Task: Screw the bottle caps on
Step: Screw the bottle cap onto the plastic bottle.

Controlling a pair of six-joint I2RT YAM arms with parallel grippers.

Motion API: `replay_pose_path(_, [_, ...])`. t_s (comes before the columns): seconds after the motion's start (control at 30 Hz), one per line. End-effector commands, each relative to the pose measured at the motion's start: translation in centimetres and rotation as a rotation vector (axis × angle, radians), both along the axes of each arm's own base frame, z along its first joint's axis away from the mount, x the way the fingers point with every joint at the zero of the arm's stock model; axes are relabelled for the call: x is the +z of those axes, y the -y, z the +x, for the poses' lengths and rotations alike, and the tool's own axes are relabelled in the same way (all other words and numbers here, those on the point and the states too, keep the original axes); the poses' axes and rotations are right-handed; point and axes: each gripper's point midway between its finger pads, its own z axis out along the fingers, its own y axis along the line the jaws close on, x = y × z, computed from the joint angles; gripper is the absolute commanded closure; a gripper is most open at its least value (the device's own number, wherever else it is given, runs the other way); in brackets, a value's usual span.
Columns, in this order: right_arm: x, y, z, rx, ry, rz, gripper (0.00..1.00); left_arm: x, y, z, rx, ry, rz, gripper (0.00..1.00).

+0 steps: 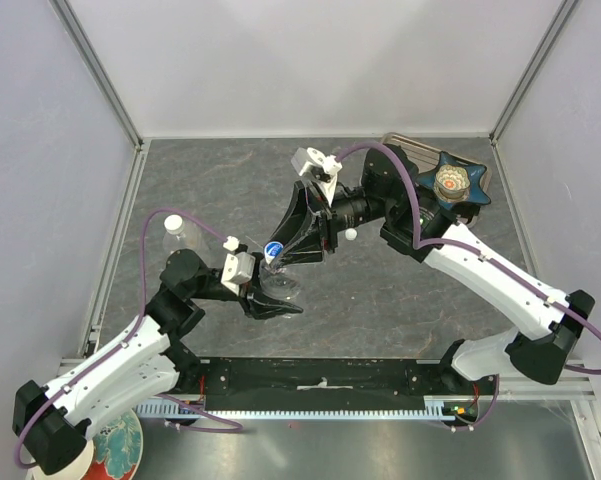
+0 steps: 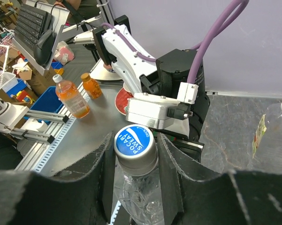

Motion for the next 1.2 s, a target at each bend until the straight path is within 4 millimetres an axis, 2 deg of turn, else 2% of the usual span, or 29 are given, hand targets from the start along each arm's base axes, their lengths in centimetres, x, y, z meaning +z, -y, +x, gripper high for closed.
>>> replay_pose_path(0.0, [1.2,0.7,-0.6,-0.007,0.019,0.045,0.83,1.7,0.0,0.8,0.053,0.01,-0.038,0.98])
replay_pose_path(0.07, [1.1,0.9,-0.6,-0.02,0.021,0.046,0.9,1.6,0.1,1.4,0.088,0.005,-0.038,0.98])
replay_pose_path(0.2, [0.1,0.6,0.7,-0.102,0.003,0.017,0.98,1.4,0.0,3.2,0.188,0.013,-0.044,0.98])
replay_pose_path(0.47, [-3.2,-0.6,6.6,-0.436,-0.071,-0.1,1.0,1.1,-1.1,7.0,0.412,0.065,-0.047,0.98])
replay_pose_path(0.57, [-4.0,-1.3,7.2,-0.497,-0.063,-0.123,1.0,1.0,-1.3,7.4,0.441,0.066,-0.049,0.98])
replay_pose_path(0.63, [-4.4,-2.3,6.5,-0.487,-0.028,-0.137,1.0,1.2,-1.4,7.6,0.453,0.069,-0.054,0.98])
replay_pose_path(0.67, [-4.8,-2.4,6.3,-0.492,-0.024,-0.156,0.95,1.3,-1.4,7.6,0.458,0.072,-0.057,0.98])
replay_pose_path(0.7, [-5.0,-2.7,6.7,-0.507,-0.003,-0.162,0.87,1.5,-1.5,7.6,0.46,0.075,-0.062,0.98])
replay_pose_path(0.73, [-5.1,-2.9,6.3,-0.502,0.001,-0.168,0.7,1.5,-1.5,7.6,0.463,0.077,-0.064,0.98])
replay_pose_path(0.8, [-5.1,-2.9,6.6,-0.526,0.009,-0.172,0.61,1.7,-1.6,7.7,0.469,0.077,-0.066,0.98])
replay_pose_path(0.9, [-4.5,-2.5,6.9,-0.555,0.028,-0.158,0.56,1.5,-1.7,7.7,0.475,0.074,-0.065,0.98])
replay_pose_path(0.93, [-4.4,-2.4,7.0,-0.564,0.038,-0.156,0.49,1.5,-1.8,7.7,0.474,0.072,-0.068,0.98])
replay_pose_path(0.97, [-4.1,-2.1,7.0,-0.575,0.045,-0.15,0.46,1.3,-1.8,7.7,0.477,0.071,-0.065,0.98])
replay_pose_path(1.1, [-3.6,-1.7,7.3,-0.6,0.069,-0.148,0.4,1.1,-1.9,7.7,0.482,0.064,-0.064,0.98])
replay_pose_path(1.17, [-3.5,-1.7,7.4,-0.604,0.077,-0.145,0.41,1.1,-1.9,7.7,0.483,0.064,-0.065,0.98])
